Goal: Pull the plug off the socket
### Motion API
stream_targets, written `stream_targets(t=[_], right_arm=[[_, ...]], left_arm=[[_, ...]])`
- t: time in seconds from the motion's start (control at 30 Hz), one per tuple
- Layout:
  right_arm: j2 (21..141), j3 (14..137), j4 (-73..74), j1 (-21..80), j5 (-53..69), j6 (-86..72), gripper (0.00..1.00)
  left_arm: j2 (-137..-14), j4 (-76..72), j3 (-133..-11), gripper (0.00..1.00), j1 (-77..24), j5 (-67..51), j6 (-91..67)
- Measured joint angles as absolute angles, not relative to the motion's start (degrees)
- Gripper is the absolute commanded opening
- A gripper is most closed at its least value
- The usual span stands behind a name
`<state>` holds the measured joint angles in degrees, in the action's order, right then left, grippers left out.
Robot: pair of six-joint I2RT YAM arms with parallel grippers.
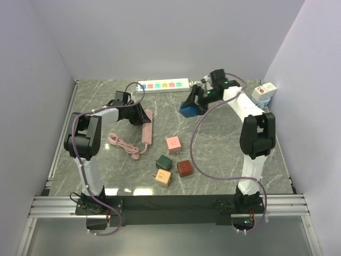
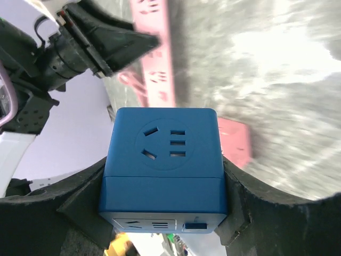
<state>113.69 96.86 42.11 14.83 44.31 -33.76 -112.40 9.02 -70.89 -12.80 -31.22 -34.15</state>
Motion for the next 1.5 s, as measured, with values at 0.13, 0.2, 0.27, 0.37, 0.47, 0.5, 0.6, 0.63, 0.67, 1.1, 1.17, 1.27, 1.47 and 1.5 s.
stream_targets(t=[0.13,0.2,0.27,0.37,0.47,0.5,0.6,0.63,0.67,1.1,1.17,1.27,1.47,1.5], right_arm=[[112.6,94.7,44.1,10.0,44.5,-31.1,0.00],[111.6,91.3,44.0,9.9,42.1,-30.9,0.00],[109.9,87.1,43.4,10.8,38.9,-30.7,0.00],[106.1,79.2,42.6,12.4,34.7,-30.0,0.00],[102.6,71.6,41.4,14.2,32.3,-29.2,0.00],[101.8,69.3,40.8,14.8,31.9,-29.0,0.00],[100.5,63.5,39.4,17.5,30.8,-28.9,0.00],[100.4,62.1,38.8,18.4,30.6,-29.0,0.00],[100.3,60.9,38.2,19.2,30.6,-29.2,0.00],[99.3,58.7,33.7,23.8,31.2,-30.4,0.75],[99.3,58.7,34.0,23.9,31.3,-30.2,0.83],[99.2,58.7,34.5,24.0,31.5,-29.7,0.89],[98.3,58.9,37.4,24.5,29.7,-29.1,0.91],[97.8,58.9,38.1,24.5,28.4,-29.2,0.91]], left_arm=[[-112.4,9.0,-69.7,0.00,-10.6,-27.4,-34.4],[-112.4,8.9,-69.7,0.00,-10.9,-26.9,-34.6],[-112.4,8.9,-69.9,0.00,-11.3,-26.8,-34.6],[-112.4,10.1,-71.4,0.00,-11.4,-26.7,-34.7],[-112.7,10.3,-74.5,0.00,-11.1,-26.6,-35.3],[-112.7,9.7,-75.4,0.00,-10.8,-26.5,-35.9],[-112.7,6.2,-76.0,0.00,-8.9,-26.5,-39.5],[-112.7,5.2,-76.0,0.00,-7.9,-26.5,-41.1],[-112.7,4.3,-76.0,0.00,-6.8,-26.4,-42.9],[-114.4,-8.6,-81.6,0.00,1.7,-21.8,-64.1],[-115.4,-12.8,-81.3,0.01,2.7,-22.2,-68.9],[-117.5,-18.7,-81.2,0.00,3.8,-22.2,-76.0],[-122.6,-30.5,-82.1,0.01,4.1,-21.3,-89.9],[-123.2,-31.4,-82.6,0.01,3.9,-21.0,-91.4]])
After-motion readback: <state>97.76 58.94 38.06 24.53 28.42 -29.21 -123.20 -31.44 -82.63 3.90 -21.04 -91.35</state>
